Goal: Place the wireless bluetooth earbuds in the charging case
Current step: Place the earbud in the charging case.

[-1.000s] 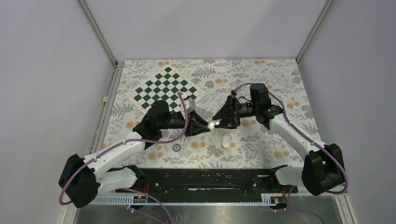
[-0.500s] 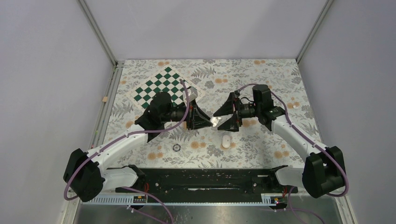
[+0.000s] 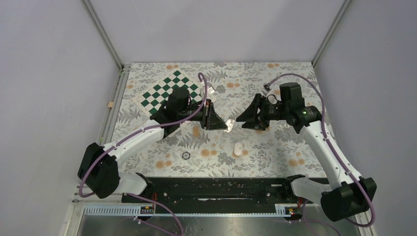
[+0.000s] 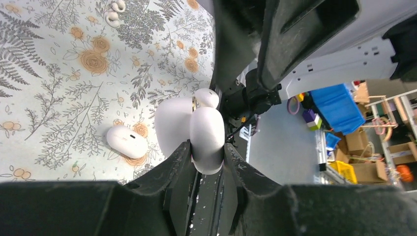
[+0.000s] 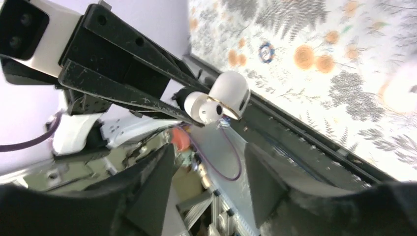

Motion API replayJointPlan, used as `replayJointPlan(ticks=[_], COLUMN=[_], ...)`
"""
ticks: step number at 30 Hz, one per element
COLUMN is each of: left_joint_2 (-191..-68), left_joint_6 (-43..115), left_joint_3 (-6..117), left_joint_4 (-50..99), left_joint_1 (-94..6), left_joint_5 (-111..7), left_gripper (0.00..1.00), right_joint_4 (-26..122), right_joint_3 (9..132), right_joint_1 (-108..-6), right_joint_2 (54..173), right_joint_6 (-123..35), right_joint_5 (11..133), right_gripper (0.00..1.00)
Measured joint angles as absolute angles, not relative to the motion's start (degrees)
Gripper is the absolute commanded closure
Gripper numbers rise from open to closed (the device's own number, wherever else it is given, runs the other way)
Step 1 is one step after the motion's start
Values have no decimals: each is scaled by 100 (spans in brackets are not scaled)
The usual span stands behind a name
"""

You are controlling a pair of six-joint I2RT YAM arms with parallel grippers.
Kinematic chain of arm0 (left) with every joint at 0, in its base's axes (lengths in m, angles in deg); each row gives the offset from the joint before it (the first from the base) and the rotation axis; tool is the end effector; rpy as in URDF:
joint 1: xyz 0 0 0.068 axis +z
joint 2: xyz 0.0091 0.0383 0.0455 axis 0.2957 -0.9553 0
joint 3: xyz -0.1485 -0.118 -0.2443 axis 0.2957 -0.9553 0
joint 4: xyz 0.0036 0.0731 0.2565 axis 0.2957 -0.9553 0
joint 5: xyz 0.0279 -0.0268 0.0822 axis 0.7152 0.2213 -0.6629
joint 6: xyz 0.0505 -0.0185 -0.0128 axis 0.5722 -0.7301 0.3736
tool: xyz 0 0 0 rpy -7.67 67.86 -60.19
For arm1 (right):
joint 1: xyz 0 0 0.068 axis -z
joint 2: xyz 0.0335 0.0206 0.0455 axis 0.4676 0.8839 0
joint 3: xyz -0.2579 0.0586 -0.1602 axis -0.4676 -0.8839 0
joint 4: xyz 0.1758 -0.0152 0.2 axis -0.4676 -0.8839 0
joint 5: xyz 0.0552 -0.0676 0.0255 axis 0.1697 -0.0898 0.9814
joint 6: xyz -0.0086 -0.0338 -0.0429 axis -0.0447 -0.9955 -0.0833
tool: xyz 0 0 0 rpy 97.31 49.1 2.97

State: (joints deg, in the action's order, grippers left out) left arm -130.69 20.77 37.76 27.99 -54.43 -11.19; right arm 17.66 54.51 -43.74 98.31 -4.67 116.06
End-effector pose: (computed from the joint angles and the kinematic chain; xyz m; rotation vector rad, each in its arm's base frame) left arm 0.2213 -0.2038 0.3407 0.8375 1.8800 -1.5225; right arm 0.2147 0.0916 0.3623 0.0635 2.3911 1.5616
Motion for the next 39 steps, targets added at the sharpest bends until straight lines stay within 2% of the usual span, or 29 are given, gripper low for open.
replayJointPlan(ticks=[2, 4, 6, 21, 39], left_joint_2=[-13172, -13207, -13213, -13294, -13301], left_joint_6=[1874, 1686, 1529, 1050, 991], left_joint_3=[3865, 3883, 3894, 4016, 4047], left_joint_4=[2790, 2792, 2790, 2736, 2760], left_joint_1=[-5426, -5417, -5408, -5406, -5404], left_joint_5=[-1116, -1119, -1119, -1119, -1116], left_gripper=[100, 100, 100, 100, 100], right_joint_4=[1336, 1141, 1054, 1476, 1869], right_joint_3=[5726, 5759, 5743, 5735, 5750], right_joint_1=[-4417, -4455, -4514, -4848, -5152], right_joint_2=[9628, 9296, 9046, 9138, 9547], right_joint_6=[-873, -1076, -1153, -1024, -921], right_joint_5=[10931, 10463, 10188, 9228, 9388], right_gripper=[73, 86, 93, 97, 98])
